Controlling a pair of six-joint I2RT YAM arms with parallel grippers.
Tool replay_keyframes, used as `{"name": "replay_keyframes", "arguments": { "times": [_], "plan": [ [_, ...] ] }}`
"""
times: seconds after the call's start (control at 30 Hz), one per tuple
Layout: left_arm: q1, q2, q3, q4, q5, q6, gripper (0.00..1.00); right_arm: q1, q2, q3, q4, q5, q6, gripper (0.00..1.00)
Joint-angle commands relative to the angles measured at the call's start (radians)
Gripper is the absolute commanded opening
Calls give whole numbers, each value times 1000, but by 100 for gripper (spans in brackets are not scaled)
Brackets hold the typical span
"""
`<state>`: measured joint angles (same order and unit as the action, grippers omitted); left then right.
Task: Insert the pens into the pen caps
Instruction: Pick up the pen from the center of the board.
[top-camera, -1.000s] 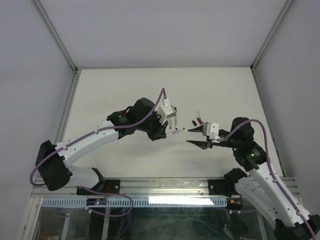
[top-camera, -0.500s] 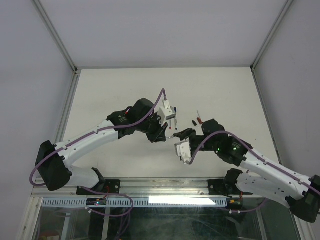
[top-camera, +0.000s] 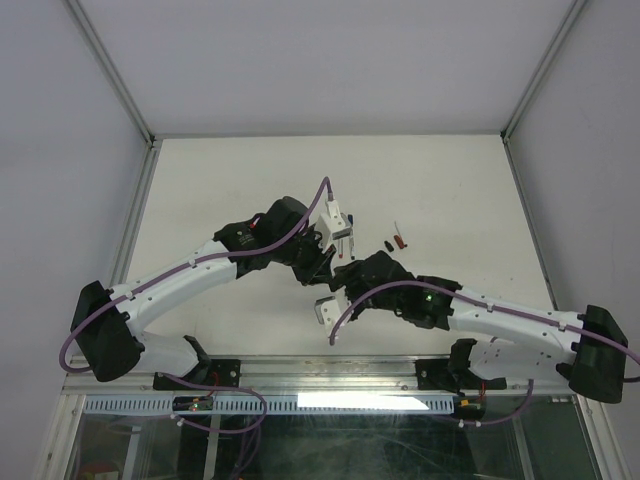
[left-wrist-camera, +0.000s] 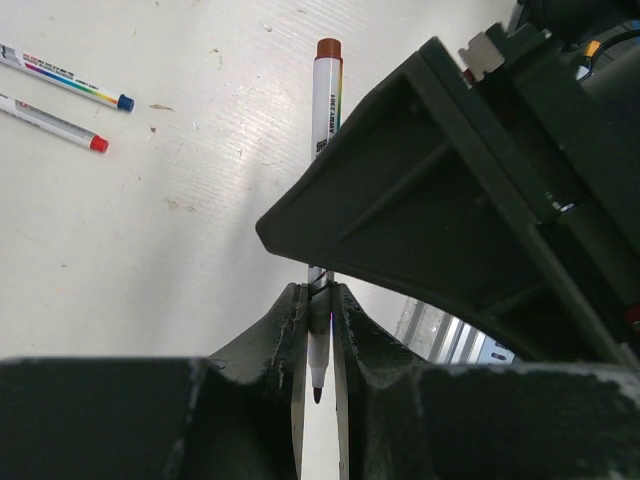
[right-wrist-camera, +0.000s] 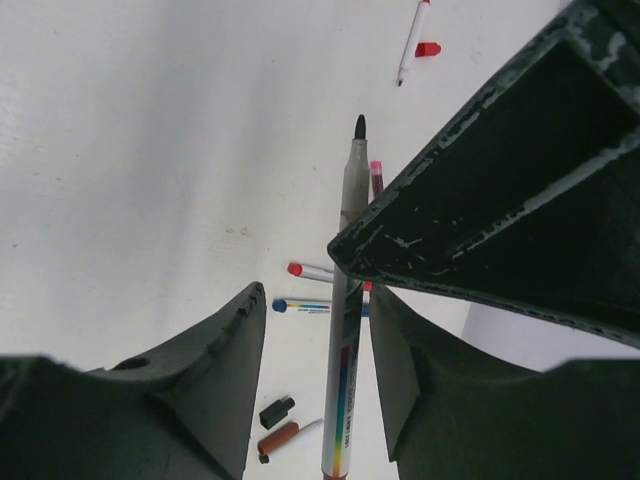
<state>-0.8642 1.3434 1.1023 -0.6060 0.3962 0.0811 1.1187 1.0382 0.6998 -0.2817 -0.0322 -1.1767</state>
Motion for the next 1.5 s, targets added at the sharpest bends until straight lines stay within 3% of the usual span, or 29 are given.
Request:
{"name": "replay_keyframes", "arguments": {
  "times": [0.0, 0.13, 0.43, 0.53, 0.73, 0.87, 1.0, 1.2, 1.4, 1.47],
  "plan": [
    [1, -4, 19, 28, 39, -15, 13, 29, 32, 58, 82, 143, -28, 46],
    [0, -3, 18, 28, 42, -16, 13, 42, 44, 57, 98, 164, -24, 35],
    [0, -9, 19, 27, 48, -20, 13, 53, 54, 61, 110, 187, -16, 0],
    [0, -16, 21, 28, 42, -21, 15, 53, 53, 61, 108, 182, -8, 0],
    [17, -64, 17, 51, -8, -54, 41, 54, 14, 34, 91, 171, 48, 0],
    [51, -145, -20, 102, -59, -88, 49, 53, -60, -27, 100, 159, 131, 0],
    [116, -236, -63, 165, -90, -145, 53, 53, -153, -107, 200, 169, 361, 0],
    [152, -342, -146, 253, -293, -262, 61, 53, -247, -226, 427, 305, 867, 0],
    [154, -316, -182, 290, -335, -329, 62, 35, -236, -281, 558, 465, 1333, 0],
    [154, -286, -181, 284, -328, -335, 59, 12, -219, -257, 520, 521, 1482, 0]
  ]
}}
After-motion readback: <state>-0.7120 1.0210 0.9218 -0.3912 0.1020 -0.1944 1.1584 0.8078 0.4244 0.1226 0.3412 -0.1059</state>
